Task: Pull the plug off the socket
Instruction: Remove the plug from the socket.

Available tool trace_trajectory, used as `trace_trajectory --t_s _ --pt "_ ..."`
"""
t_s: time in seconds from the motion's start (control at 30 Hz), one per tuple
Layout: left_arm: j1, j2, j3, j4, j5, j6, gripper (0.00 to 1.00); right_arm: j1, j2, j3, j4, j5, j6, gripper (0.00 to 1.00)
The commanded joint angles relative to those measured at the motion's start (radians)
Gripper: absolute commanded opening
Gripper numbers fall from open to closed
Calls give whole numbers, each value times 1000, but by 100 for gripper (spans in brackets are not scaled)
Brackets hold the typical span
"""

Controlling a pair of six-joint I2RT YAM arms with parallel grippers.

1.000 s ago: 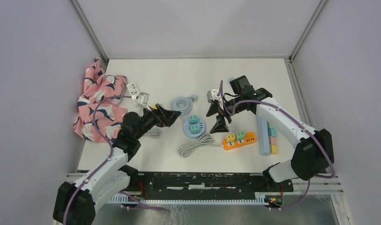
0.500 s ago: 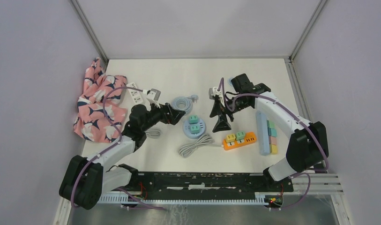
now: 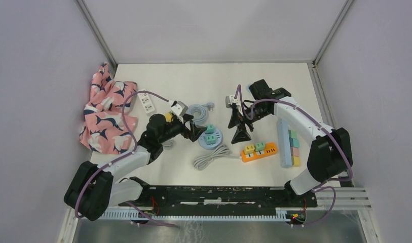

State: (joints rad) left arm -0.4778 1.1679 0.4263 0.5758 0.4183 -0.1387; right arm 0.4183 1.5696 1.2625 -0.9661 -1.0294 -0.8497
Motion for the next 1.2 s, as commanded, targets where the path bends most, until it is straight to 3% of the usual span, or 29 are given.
trace_trajectory --t_s 0.0,0.3,0.47,0.57,0.73,0.83,1.03,1.17 --pt "-30 -12 34 16 -50 133 100 -5 5 50 -39 -8 -52 87" --pt "-73 36 60 3 -3 281 90 -31 2 48 -44 -10 -63 86" --pt "-73 47 81 -11 -32 307 91 -39 4 42 -41 -15 -64 86" --pt "-73 66 81 3 -44 312 97 -41 9 43 -43 -14 -68 86" --pt "-73 117 83 43 -34 336 97 -43 12 41 -45 -3 -75 86" --pt "-73 163 105 41 -21 375 92 -46 12 37 -43 -2 -81 86" --pt "-62 267 218 -104 26 447 71 -47 20 38 -54 -1 -93 86" --pt "-62 317 273 -172 78 477 67 -48 26 43 -69 1 -111 86"
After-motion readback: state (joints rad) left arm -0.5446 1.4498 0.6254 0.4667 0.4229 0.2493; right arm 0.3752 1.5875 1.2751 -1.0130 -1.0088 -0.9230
